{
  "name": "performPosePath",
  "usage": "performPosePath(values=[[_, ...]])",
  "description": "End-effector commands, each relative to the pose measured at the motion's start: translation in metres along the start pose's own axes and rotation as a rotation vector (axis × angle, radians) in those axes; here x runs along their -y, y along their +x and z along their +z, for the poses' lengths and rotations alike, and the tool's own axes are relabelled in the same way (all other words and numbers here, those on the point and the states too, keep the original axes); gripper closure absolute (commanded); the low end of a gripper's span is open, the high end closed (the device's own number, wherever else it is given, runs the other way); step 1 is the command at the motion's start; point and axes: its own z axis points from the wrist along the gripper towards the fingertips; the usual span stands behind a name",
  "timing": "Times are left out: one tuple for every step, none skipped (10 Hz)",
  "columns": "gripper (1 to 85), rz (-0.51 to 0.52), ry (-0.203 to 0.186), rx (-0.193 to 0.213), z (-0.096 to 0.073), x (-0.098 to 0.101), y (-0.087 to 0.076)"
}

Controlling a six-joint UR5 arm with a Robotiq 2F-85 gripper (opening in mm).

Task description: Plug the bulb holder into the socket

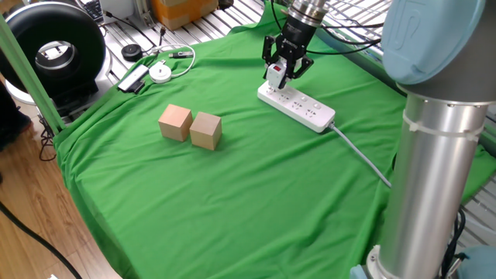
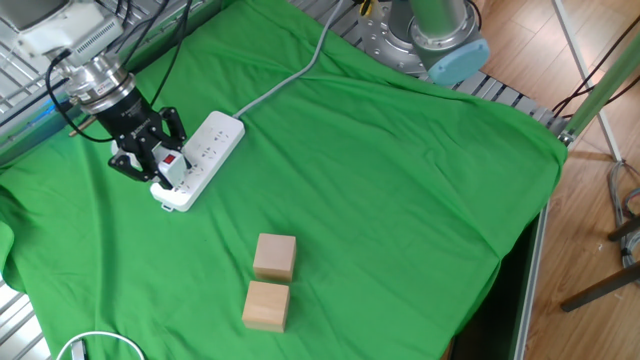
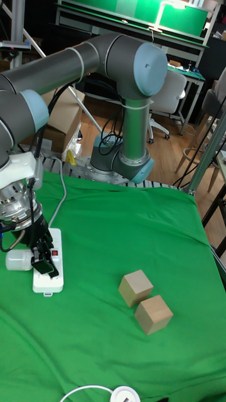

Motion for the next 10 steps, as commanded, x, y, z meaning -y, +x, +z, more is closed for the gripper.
performPosePath(values=[[84.7, -0.003, 0.009, 0.001, 0.002, 0.002, 0.005], [84.7, -0.005, 0.011, 0.012, 0.005, 0.001, 0.008], [84.7, -0.012, 0.009, 0.004, 0.005, 0.0, 0.014], [84.7, -0.021, 0.006, -0.008, 0.002, 0.0, 0.022], [84.7, -0.024, -0.003, -0.01, 0.0, -0.004, 0.026], [84.7, -0.016, -0.004, -0.011, -0.001, -0.006, 0.026], [84.7, -0.015, -0.004, -0.008, 0.002, -0.004, 0.025], [84.7, -0.013, -0.003, -0.014, 0.003, -0.001, 0.025], [84.7, -0.011, -0.006, -0.021, 0.004, 0.0, 0.026], [84.7, -0.008, -0.011, -0.036, 0.002, -0.002, 0.031]])
